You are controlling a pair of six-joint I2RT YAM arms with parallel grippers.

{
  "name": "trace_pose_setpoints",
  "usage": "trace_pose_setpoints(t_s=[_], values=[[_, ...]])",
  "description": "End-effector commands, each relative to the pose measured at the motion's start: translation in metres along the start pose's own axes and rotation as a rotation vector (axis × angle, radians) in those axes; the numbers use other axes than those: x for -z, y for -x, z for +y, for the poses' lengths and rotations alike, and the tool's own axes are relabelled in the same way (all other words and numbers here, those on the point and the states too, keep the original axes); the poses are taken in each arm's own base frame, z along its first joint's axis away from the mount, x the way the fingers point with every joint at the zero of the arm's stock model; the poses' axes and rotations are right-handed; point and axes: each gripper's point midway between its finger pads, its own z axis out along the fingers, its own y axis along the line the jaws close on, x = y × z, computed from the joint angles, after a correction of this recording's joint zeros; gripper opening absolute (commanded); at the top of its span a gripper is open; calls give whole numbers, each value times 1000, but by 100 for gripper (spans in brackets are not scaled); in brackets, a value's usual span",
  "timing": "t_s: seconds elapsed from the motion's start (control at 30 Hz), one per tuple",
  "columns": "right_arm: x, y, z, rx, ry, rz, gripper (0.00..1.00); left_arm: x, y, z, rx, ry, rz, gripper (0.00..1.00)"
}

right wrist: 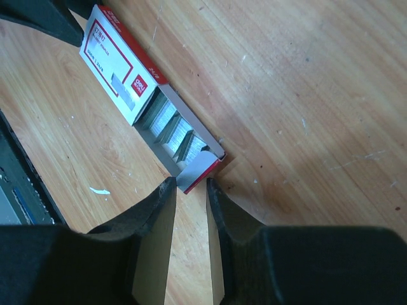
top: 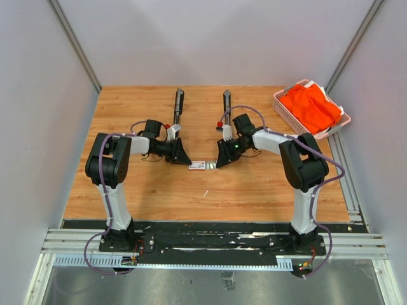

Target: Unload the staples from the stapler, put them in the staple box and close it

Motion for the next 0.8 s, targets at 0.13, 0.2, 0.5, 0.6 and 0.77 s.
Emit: trace_pose_setpoints(t_s=[0.13, 0.2, 0.5, 0.6, 0.77], values=[[-6, 9, -3, -23, 43, -11, 26, 4, -7, 9, 2, 51, 1, 33], [-7, 9, 0, -25, 58, -12, 26, 4, -7, 9, 2, 53, 2, 33], [-13, 13, 13, -9, 88, -15, 25, 4, -7, 10, 7, 59, -2, 33], [-15, 16, 16, -6, 99, -16, 25, 4, -7, 9, 6, 59, -2, 33], [-18, 17, 21, -18, 105, -25, 25, 5, -8, 10, 5, 68, -5, 33]])
